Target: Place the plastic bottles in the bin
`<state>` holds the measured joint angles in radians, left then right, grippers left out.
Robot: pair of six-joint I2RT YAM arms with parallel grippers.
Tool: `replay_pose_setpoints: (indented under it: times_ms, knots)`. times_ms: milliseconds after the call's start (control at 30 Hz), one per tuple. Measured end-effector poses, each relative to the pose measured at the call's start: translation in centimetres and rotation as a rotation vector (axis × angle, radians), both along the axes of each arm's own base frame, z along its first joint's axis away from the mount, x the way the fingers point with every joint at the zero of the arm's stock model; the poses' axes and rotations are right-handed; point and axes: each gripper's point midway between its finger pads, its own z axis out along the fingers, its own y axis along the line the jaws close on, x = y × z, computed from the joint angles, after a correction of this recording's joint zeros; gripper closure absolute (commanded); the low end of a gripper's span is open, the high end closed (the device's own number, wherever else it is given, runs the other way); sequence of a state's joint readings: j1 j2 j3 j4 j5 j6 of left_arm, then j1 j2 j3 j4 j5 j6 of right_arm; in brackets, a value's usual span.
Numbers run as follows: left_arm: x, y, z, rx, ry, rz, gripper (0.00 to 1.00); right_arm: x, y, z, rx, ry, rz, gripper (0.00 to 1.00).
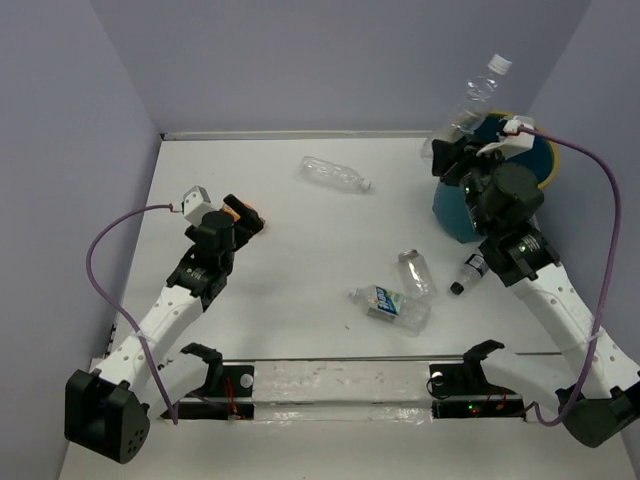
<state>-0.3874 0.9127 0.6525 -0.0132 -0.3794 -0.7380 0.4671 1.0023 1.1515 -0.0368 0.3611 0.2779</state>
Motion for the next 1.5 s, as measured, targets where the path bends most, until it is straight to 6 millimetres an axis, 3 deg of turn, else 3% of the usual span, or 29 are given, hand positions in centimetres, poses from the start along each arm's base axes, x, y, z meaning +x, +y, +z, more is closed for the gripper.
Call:
replay_pose_setpoints:
  times_ms: [67,133,233,300,367,400,433,467,500,633,867,1000,1167,1300,1400,1500]
  knots:
    - [0.1,1.3,-2.7,0.010,0.064,0.045,0.01,0.7,-4.0,0.0,-0.040,0.007,-0.160,0.76]
    - [0.1,2.3,-3.9,0.002,0.087,0.083,0.01,1.4,-8.3,-1.3,-0.074,0.051,-0.316,0.76]
    - [0.5,3.4,-4.7,-0.015,0.092,0.137,0.01,2.5,-13.5,-3.5,-0.092,0.120,-0.474,0.75]
    - [1.0,3.5,-4.7,-0.027,0.081,0.156,0.01,3.1,-16.5,-5.1,-0.087,0.168,-0.553,0.70]
    - [1.7,3.5,-5.4,-0.030,0.092,0.171,0.01,3.9,-18.8,-7.2,-0.071,0.219,-0.609,0.40]
    - [2.0,3.5,-6.0,-0.026,0.108,0.175,0.01,4.2,-19.3,-8.6,-0.067,0.252,-0.618,0.15]
    - [2.2,3.5,-6.3,-0.022,0.118,0.177,0.01,4.3,-19.5,-9.3,-0.061,0.271,-0.621,0.14]
    - [2.6,3.5,-6.8,-0.015,0.135,0.181,0.01,4.4,-19.5,-10.4,-0.051,0.293,-0.619,0.04]
    - [3.1,3.4,-7.2,-0.011,0.146,0.184,0.01,4.3,-19.5,-11.0,-0.059,0.311,-0.612,0.02]
    - [4.7,3.4,-8.7,0.000,0.180,0.195,0.01,3.9,-18.0,-10.6,-0.020,0.288,-0.534,0.01]
    - [7.5,3.8,-10.3,0.008,0.210,0.222,0.01,0.9,-14.1,-5.1,0.067,0.114,-0.319,0.01]
    - [9.0,4.1,-11.3,0.000,0.217,0.234,0.01,-0.5,-10.6,-3.5,0.091,0.050,-0.132,0.01]
    - [11.5,3.9,-13.2,-0.026,0.243,0.215,0.12,-1.0,-4.6,-5.7,0.104,0.092,0.148,0.01]
    - [12.5,3.5,-15.4,-0.037,0.281,0.200,0.27,-2.2,0.1,-7.5,0.099,0.142,0.332,0.02]
    - [13.2,3.3,-15.1,-0.046,0.264,0.191,0.33,-4.0,4.2,-8.5,0.089,0.161,0.486,0.02]
    - [13.3,3.0,-15.0,-0.054,0.261,0.173,0.40,-5.1,6.3,-9.9,0.083,0.184,0.566,0.02]
